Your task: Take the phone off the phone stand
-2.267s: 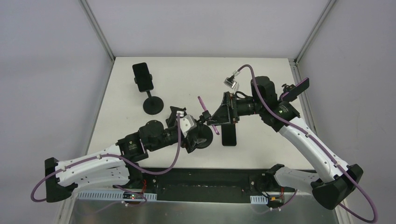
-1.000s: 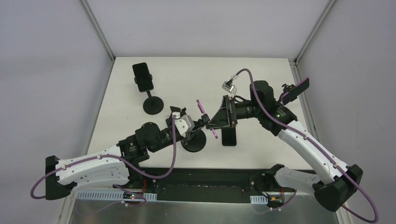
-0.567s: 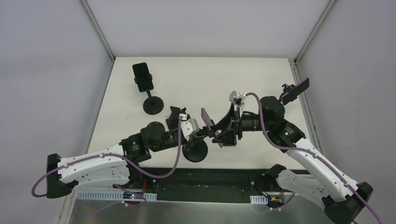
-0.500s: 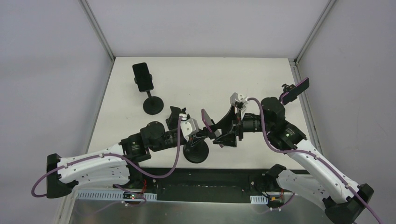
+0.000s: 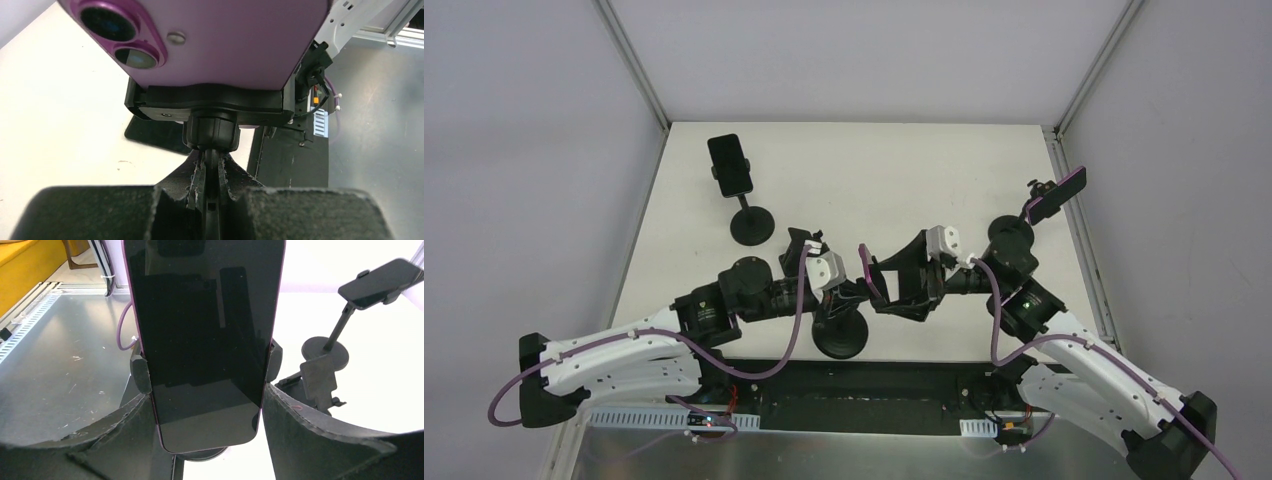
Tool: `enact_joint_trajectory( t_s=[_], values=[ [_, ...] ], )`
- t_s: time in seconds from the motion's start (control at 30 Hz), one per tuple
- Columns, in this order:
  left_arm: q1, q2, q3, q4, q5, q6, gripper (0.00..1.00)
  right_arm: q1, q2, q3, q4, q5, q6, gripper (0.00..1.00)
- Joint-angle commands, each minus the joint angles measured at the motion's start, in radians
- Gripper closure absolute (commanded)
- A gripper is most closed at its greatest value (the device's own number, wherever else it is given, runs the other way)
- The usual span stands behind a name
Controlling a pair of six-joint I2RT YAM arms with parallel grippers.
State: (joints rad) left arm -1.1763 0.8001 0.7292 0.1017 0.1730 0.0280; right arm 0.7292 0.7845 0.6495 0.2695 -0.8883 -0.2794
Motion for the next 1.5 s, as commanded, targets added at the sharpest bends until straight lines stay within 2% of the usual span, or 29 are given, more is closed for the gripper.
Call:
enact_joint_trajectory(
  t_s=[0.0, 0.17, 0.43, 0.7, 0.73, 0.83, 1.07, 1.2, 1.3, 1.47],
  values=[
    [-0.010, -0.041, 0.096, 0.139, 0.112, -0.070, 1.00, 0.012, -0.008, -0.014, 0.245, 0.078, -0.015, 1.00],
    [-0.010, -0.054, 0.083, 0.142, 0.103, -0.078, 1.00, 0.014, 0.007, 0.000, 0.187, 0.074, -0.060, 1.00],
    [-0.010, -0.069, 0.072, 0.160, 0.109, -0.053, 1.00, 0.058, 0.037, -0.042, 0.298, 0.127, -0.005, 1.00],
    [-0.010, -0.067, 0.038, 0.174, 0.097, -0.003, 0.99, 0.077, 0.026, -0.088, 0.301, 0.152, 0.006, 1.00],
    [-0.010, -0.067, 0.028, 0.174, 0.087, 0.007, 0.97, 0.078, 0.022, -0.095, 0.296, 0.154, 0.005, 1.00],
    [-0.010, -0.066, -0.002, 0.176, 0.058, 0.027, 0.82, 0.077, 0.015, -0.108, 0.273, 0.149, 0.003, 1.00],
    [-0.009, -0.043, -0.052, 0.185, 0.053, 0.015, 0.76, 0.078, 0.044, -0.146, 0.329, 0.168, 0.046, 1.00],
    [-0.009, -0.050, -0.108, 0.222, 0.053, 0.003, 0.63, 0.078, 0.051, -0.186, 0.403, 0.171, 0.074, 1.00],
    [-0.009, -0.063, -0.149, 0.254, 0.045, 0.004, 0.48, 0.079, 0.048, -0.208, 0.425, 0.150, 0.092, 1.00],
    [-0.010, -0.074, -0.186, 0.282, 0.038, 0.000, 0.45, 0.078, 0.040, -0.223, 0.425, 0.095, 0.114, 1.00]
  ],
)
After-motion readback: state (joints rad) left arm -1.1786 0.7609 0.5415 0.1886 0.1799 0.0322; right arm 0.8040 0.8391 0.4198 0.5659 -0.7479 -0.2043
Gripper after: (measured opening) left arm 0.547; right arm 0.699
